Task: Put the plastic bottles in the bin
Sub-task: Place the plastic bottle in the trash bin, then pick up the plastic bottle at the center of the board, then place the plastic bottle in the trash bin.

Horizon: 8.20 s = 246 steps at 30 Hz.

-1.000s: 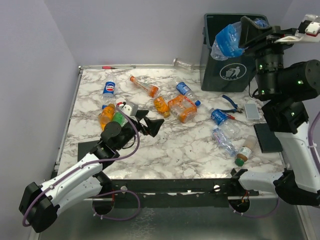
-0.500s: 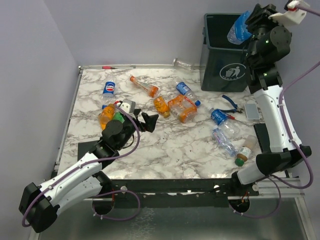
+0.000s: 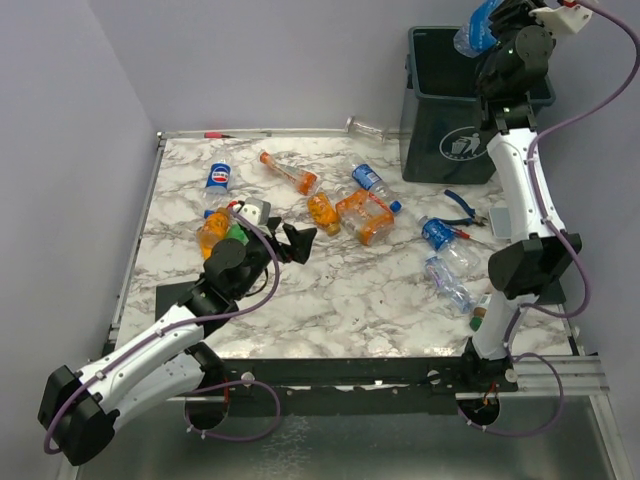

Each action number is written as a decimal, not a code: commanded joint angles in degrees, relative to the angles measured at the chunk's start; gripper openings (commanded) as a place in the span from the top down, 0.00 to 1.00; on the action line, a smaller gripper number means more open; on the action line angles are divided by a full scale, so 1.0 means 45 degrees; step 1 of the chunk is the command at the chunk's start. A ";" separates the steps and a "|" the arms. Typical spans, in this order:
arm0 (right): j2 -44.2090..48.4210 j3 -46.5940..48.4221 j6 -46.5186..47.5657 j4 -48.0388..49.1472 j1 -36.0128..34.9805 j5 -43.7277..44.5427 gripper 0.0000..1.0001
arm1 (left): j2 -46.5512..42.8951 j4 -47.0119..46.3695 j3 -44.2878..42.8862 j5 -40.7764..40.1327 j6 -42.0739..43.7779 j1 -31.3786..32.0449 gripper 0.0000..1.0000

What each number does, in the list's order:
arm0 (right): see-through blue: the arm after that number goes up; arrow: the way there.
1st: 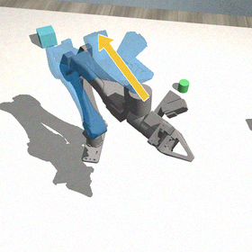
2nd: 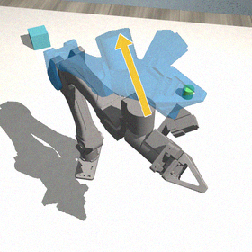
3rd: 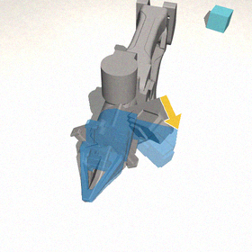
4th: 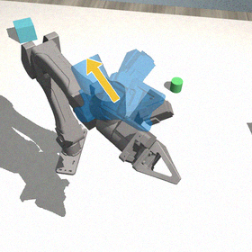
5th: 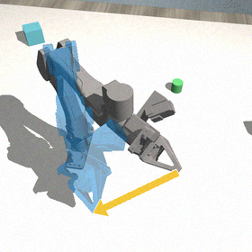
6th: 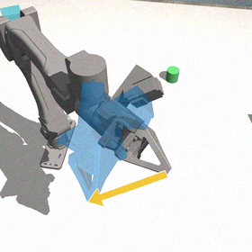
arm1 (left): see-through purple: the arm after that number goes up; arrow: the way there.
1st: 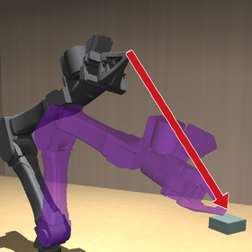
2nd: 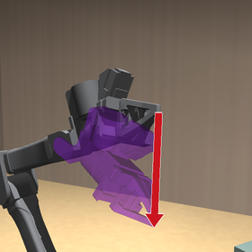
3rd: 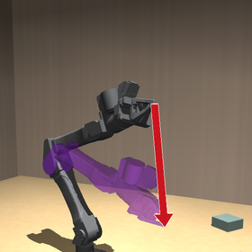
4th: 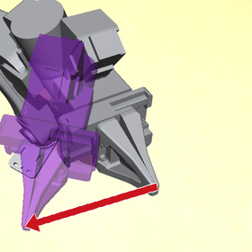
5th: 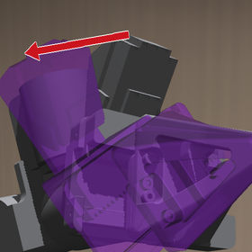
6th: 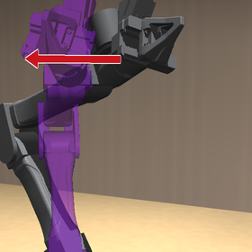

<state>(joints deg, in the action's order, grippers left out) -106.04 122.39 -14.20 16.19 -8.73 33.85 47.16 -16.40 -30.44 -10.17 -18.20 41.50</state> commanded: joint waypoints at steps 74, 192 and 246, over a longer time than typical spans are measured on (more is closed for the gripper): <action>1.0425 -1.8760 -0.9316 -1.2403 -0.3999 -0.1840 0.00 | 0.1145 0.2371 -0.1086 -0.3069 -0.0619 0.0025 0.01; 1.0015 -1.7371 -0.6080 0.4381 -0.8013 -1.0069 0.66 | 0.1554 -0.5757 0.0964 0.9057 -0.2675 0.0583 0.01; 0.7608 -0.9563 -0.4497 -0.9548 -0.8032 -0.9142 0.62 | 0.0908 -0.2980 0.0949 0.4508 0.1898 0.1816 1.00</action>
<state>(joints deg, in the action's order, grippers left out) -71.16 80.86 -34.63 -26.79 -44.58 -4.82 51.33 -29.85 -25.52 11.90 -10.17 49.39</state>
